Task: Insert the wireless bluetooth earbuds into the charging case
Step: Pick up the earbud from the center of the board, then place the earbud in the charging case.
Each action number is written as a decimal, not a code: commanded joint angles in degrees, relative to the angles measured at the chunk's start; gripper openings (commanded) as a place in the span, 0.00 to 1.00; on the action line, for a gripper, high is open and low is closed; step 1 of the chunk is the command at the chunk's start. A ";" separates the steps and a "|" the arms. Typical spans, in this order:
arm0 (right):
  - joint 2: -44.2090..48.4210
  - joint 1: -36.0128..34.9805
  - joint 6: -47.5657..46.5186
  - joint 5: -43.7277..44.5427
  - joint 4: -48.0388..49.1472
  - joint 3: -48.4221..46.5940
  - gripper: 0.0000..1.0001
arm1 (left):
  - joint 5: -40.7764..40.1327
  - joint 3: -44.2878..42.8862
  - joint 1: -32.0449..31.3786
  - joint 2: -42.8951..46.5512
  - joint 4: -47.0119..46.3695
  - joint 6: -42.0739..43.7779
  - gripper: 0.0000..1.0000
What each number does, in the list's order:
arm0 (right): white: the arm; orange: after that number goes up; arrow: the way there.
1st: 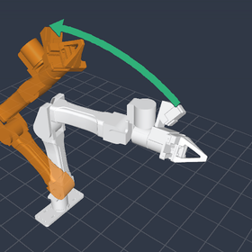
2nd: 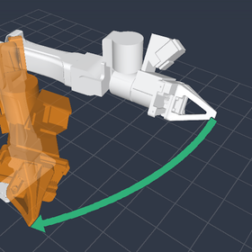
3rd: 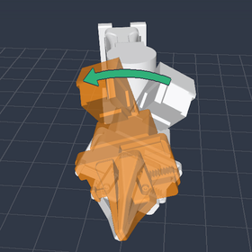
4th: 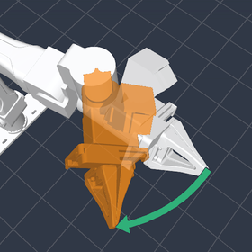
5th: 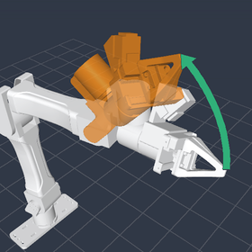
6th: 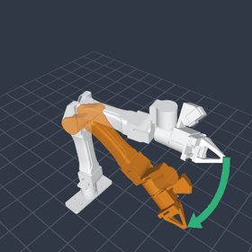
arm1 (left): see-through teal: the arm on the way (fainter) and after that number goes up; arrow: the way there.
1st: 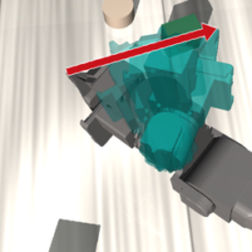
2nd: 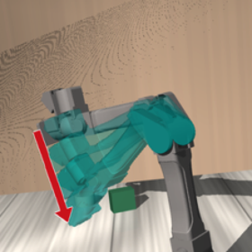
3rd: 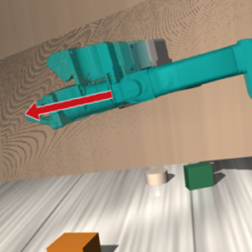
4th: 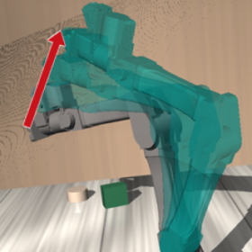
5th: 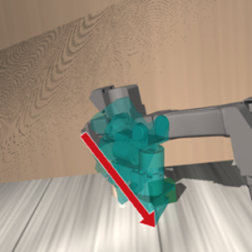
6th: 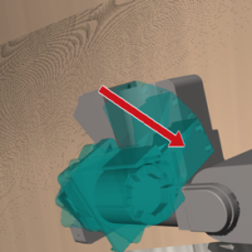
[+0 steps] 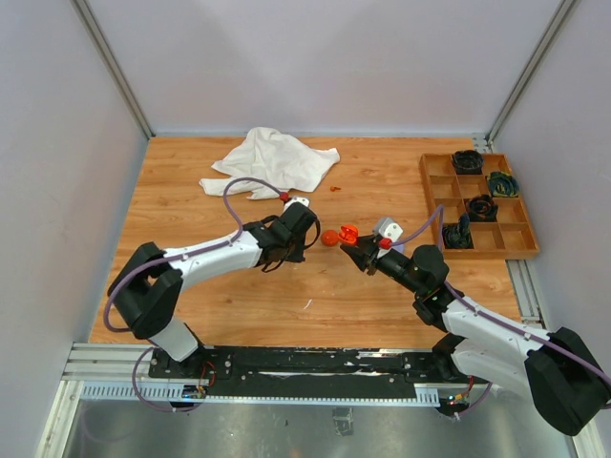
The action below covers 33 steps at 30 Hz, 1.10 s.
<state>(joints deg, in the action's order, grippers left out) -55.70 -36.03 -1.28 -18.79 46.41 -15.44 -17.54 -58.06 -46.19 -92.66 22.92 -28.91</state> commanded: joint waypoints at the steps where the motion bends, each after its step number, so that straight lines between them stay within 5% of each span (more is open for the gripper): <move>1: 0.71 -0.74 -0.09 0.13 1.77 -0.35 0.05 | -5.10 -0.74 -2.20 6.60 -2.41 1.09 0.25; 16: 0.07 -0.75 0.88 -1.23 3.65 -0.48 0.06 | -14.15 0.25 -12.08 21.09 -19.44 5.78 0.26; 33: 0.42 -0.79 1.72 -1.40 4.42 -0.25 0.06 | -12.44 3.82 -19.17 18.08 -39.96 11.15 0.25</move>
<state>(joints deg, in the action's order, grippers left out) -55.72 -36.03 -0.25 -19.49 47.81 -15.44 -29.74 -55.05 -64.51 -72.95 -11.20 -19.33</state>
